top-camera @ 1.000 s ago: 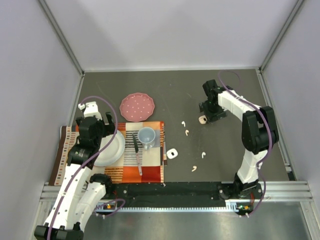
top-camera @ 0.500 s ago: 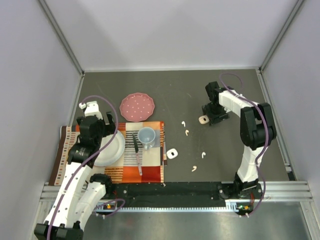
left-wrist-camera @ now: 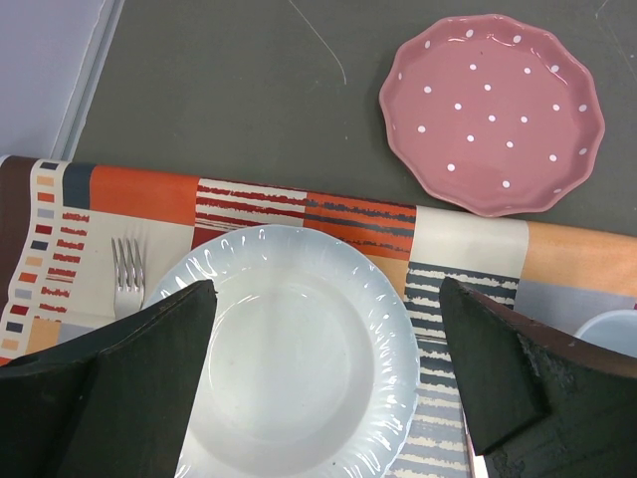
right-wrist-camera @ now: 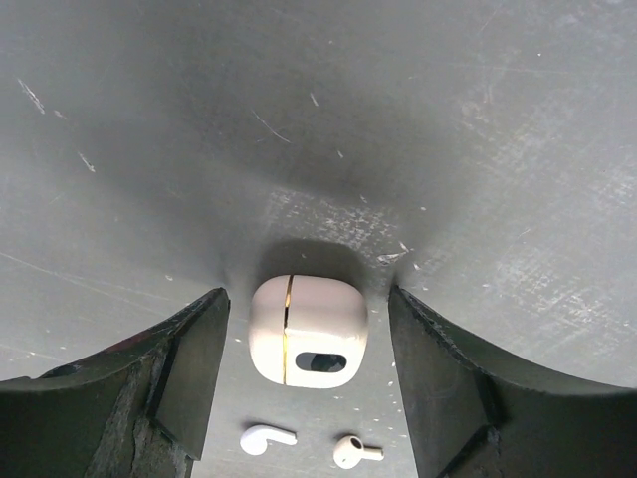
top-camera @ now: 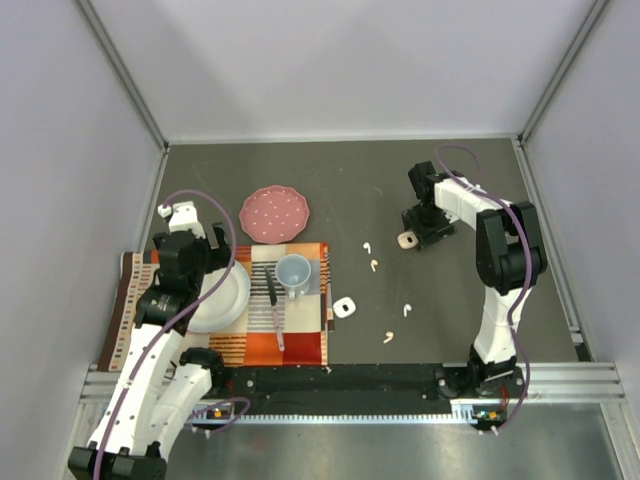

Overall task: Insert the wireless bluetooth earbuds into the charging case
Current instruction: Pick up the charging case from the center of the board.

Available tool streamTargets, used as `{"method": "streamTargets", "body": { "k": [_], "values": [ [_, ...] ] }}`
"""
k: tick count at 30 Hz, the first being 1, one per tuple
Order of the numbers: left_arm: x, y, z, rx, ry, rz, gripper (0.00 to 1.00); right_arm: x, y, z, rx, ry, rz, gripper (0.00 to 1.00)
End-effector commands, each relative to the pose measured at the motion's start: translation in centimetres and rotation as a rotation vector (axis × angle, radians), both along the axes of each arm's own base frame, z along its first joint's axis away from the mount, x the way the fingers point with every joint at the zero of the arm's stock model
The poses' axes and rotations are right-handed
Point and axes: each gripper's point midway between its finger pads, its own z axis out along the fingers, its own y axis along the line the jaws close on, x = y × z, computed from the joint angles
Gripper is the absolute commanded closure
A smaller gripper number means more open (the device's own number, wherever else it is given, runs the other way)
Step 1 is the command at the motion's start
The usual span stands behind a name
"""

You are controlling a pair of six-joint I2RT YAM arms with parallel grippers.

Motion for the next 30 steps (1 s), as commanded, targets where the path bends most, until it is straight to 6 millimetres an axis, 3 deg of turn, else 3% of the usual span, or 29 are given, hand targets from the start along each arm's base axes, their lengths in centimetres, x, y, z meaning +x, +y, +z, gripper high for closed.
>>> {"method": "streamTargets", "body": {
  "k": [1,19,30],
  "values": [
    [0.5,-0.1,1.8,0.002,-0.041,-0.009,0.01,0.5,-0.2,0.2,-0.008,0.003,0.010,0.35],
    [0.4,-0.2,1.7,0.001,-0.031,-0.015,0.01,-0.4,0.0,-0.7,0.005,0.031,0.025,0.38],
    [0.5,-0.2,1.8,0.000,-0.031,-0.016,0.01,-0.5,0.3,-0.9,0.019,0.023,0.038,0.47]
  ]
}}
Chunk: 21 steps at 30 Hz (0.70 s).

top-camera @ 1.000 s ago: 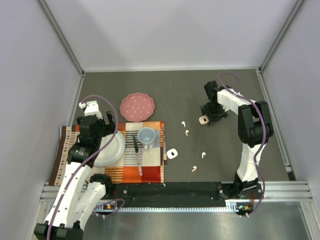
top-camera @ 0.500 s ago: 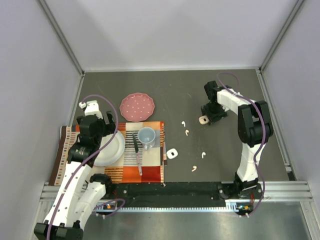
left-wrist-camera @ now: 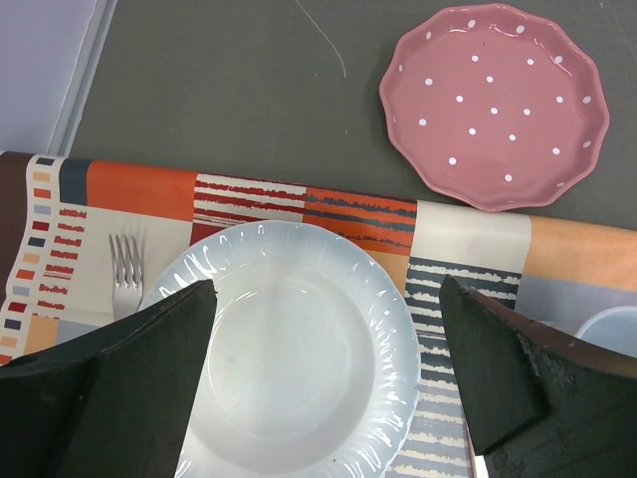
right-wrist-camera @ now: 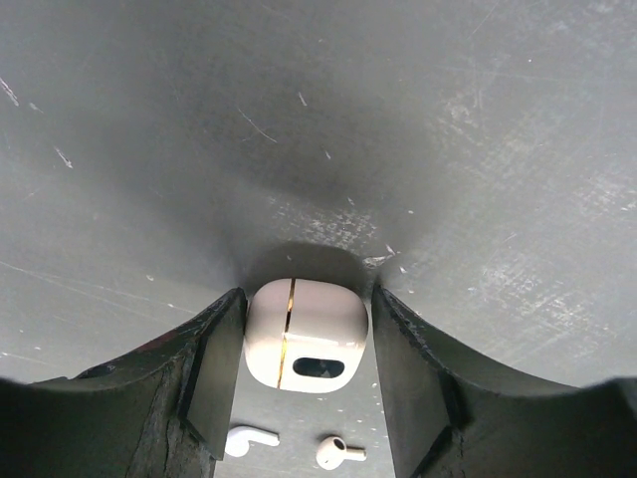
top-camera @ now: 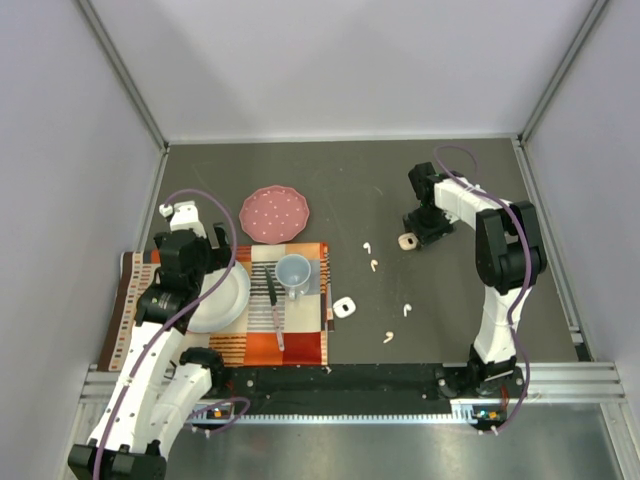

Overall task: Insert the wireless bluetooth earbuds into the charging case
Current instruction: Pick up the charging case from the center of the board.

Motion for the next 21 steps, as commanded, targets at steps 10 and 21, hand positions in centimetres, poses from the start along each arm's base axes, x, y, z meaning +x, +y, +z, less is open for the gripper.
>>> {"method": "streamTargets", "body": {
  "k": [10,21],
  "values": [
    [0.4,-0.2,2.1,0.000,-0.045,-0.013,0.01,-0.2,1.2,-0.2,0.041,-0.007,0.002,0.36],
    [0.5,-0.3,1.9,-0.002,-0.041,-0.017,0.01,-1.1,1.0,0.2,0.033,-0.022,-0.074,0.36]
  ]
}}
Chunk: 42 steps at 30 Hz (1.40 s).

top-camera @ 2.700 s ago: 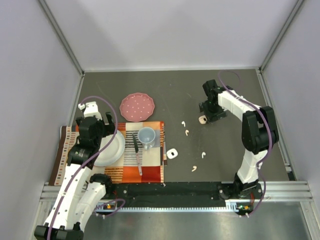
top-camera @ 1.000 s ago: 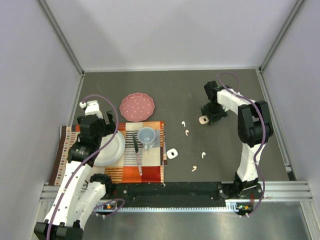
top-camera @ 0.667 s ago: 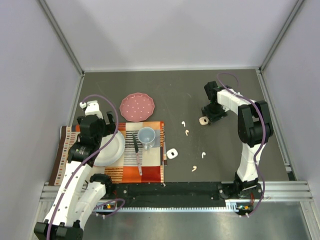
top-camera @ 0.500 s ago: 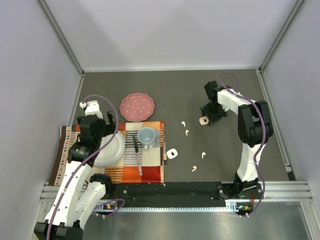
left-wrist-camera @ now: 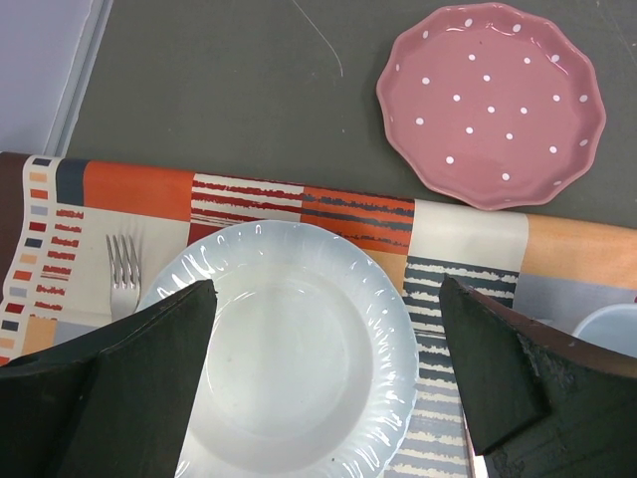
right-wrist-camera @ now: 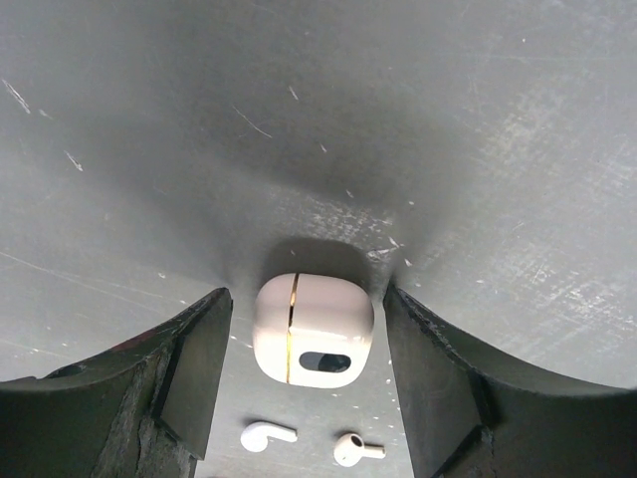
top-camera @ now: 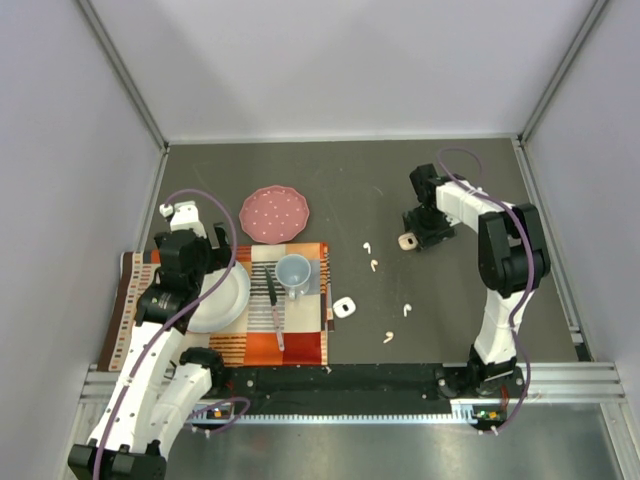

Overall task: Insert the wireless bluetooth earbuds into the charging case
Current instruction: Pick up the charging case from the center of the board.

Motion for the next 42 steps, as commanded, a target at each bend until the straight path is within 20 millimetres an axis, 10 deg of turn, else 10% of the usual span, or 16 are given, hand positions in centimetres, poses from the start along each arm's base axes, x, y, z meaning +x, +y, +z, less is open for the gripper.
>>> {"method": "streamTargets", "body": {
  "k": [1,14,27,32,38,42],
  "values": [
    [0.4,-0.1,2.0,0.001,-0.043,-0.011,0.01,-1.2,0.7,0.3,0.012,0.009,-0.023,0.36],
    [0.4,-0.2,2.1,-0.001,-0.043,-0.014,0.03,-0.9,0.0,-0.2,-0.028,0.006,-0.033,0.43],
    [-1.6,-3.5,8.1,-0.096,-0.382,-0.216,0.01,-0.9,0.1,0.8,-0.025,-0.028,0.082,0.76],
    [-2.7,-6.7,11.7,-0.252,-0.552,-0.362,0.01,0.6,1.8,3.3,0.056,-0.222,0.209,1.00],
    [-3.2,-8.1,15.0,-0.373,-0.571,-0.405,0.01,0.2,1.8,8.9,0.093,-0.447,0.240,1.00],
    [-3.3,-12.7,16.9,-0.490,-0.542,-0.658,0.01,-1.1,3.3,12.7,0.181,-0.540,0.282,1.00]
  ]
}}
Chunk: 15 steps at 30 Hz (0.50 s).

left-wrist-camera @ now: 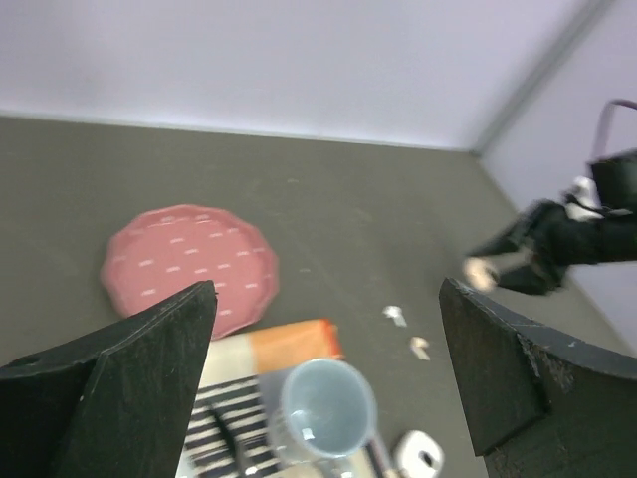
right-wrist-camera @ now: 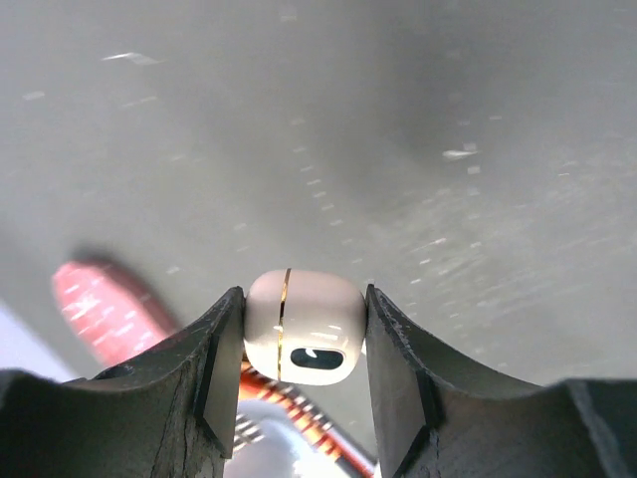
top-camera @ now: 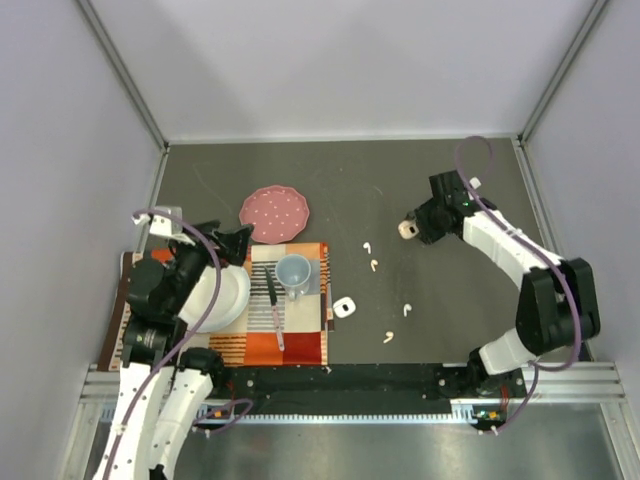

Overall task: Insert the wireless bluetooth earbuds into the charging case
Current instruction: Pick up the charging case from the center of the board, then pass from the right arm to the left

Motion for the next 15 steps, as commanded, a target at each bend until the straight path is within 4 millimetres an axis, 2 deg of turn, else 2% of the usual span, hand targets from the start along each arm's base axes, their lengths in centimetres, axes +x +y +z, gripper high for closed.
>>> {"method": "streamTargets", "body": {
  "k": [1,2,3,5,6,7,10,13,14,15],
  "values": [
    [-1.5,-6.4,5.1,-0.120,-0.065,-0.399,0.01,0.4,2.4,6.4,0.116,-0.216,0.083,1.00],
    [-0.8,-7.3,4.7,-0.137,-0.040,-0.452,0.01,0.1,2.8,7.3,0.135,-0.241,0.089,1.00],
    [-0.7,-7.8,5.5,-0.146,-0.077,-0.484,0.01,-0.3,3.4,9.2,0.161,-0.298,0.107,1.00],
    [0.4,-8.1,4.6,-0.161,-0.052,-0.475,0.01,-1.0,3.9,10.5,0.200,-0.344,0.114,1.00],
    [0.6,-8.1,4.6,-0.160,-0.055,-0.467,0.01,-1.4,4.6,12.5,0.235,-0.413,0.130,1.00],
    [1.2,-7.9,4.8,-0.152,-0.072,-0.434,0.01,-1.9,4.8,12.8,0.252,-0.429,0.133,1.00],
    [1.9,-9.1,4.9,-0.117,-0.084,-0.436,0.01,-2.8,5.9,15.6,0.340,-0.531,0.135,1.00],
    [2.2,-11.7,5.2,-0.081,-0.096,-0.456,0.01,-3.7,6.6,17.3,0.415,-0.563,0.112,1.00],
    [2.3,-13.3,4.6,-0.073,-0.081,-0.471,0.01,-3.7,6.8,17.6,0.441,-0.560,0.095,1.00],
    [2.4,-14.1,4.5,-0.056,-0.086,-0.478,0.01,-3.9,7.0,17.9,0.455,-0.563,0.095,1.00]
  ]
}}
